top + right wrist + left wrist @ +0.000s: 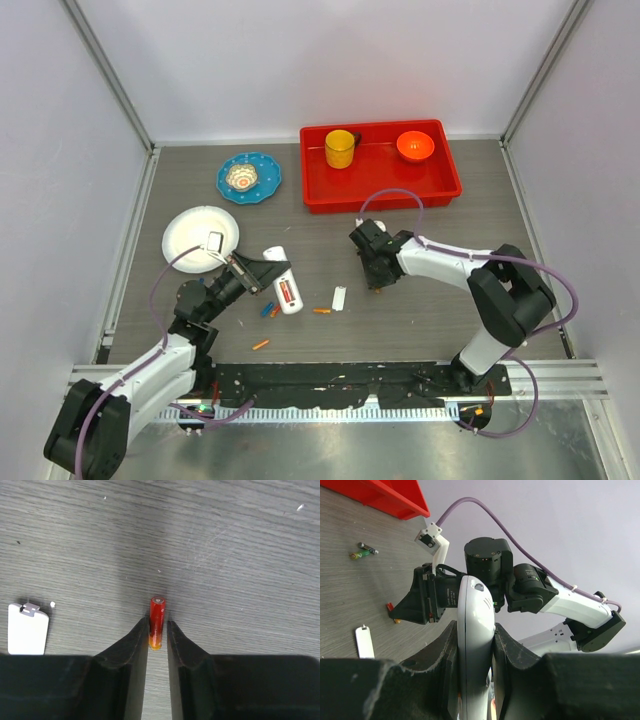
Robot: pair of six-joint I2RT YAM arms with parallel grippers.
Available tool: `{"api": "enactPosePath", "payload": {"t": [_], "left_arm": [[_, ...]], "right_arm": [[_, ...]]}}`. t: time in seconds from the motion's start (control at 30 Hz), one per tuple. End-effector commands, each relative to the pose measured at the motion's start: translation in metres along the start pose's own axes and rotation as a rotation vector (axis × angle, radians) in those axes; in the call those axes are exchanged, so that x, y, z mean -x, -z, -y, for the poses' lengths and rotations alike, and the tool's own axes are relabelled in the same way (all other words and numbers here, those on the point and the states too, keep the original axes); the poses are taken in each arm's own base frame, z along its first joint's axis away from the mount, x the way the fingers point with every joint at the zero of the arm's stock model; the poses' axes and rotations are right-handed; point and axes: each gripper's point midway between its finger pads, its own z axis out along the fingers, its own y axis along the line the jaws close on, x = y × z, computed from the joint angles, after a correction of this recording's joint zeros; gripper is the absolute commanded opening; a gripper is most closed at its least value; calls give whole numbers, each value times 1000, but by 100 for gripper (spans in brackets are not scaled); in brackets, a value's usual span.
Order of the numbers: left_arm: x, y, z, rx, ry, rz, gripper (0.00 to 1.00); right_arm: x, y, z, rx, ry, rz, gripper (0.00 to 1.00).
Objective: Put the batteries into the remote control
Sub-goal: Place the battery at the center of the board.
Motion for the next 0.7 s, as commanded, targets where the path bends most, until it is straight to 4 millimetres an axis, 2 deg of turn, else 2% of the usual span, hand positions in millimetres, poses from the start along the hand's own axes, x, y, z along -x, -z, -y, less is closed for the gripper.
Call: {"api": "enactPosePath", "payload": {"t": [0.0, 0.1, 0.23, 0.33, 0.43, 0.67], "left_arm": [[9, -3, 35, -117, -43, 16, 1], [9, -2, 36, -120, -43, 15, 0], [8, -2, 36, -123, -41, 11, 0], [8, -1, 37, -127, -41, 10, 0], [8, -1, 38, -130, -39, 11, 0], [7, 0, 38, -133, -39, 10, 0]], "right_arm": [[8, 4, -3, 13, 9, 2, 36], [10, 7, -2, 6, 13, -1, 46], [15, 10, -2, -2, 17, -1, 48], [24, 13, -8, 23, 39, -19, 48], [27, 9, -7, 29, 49, -51, 43], [30, 3, -2, 18, 63, -83, 40]]}}
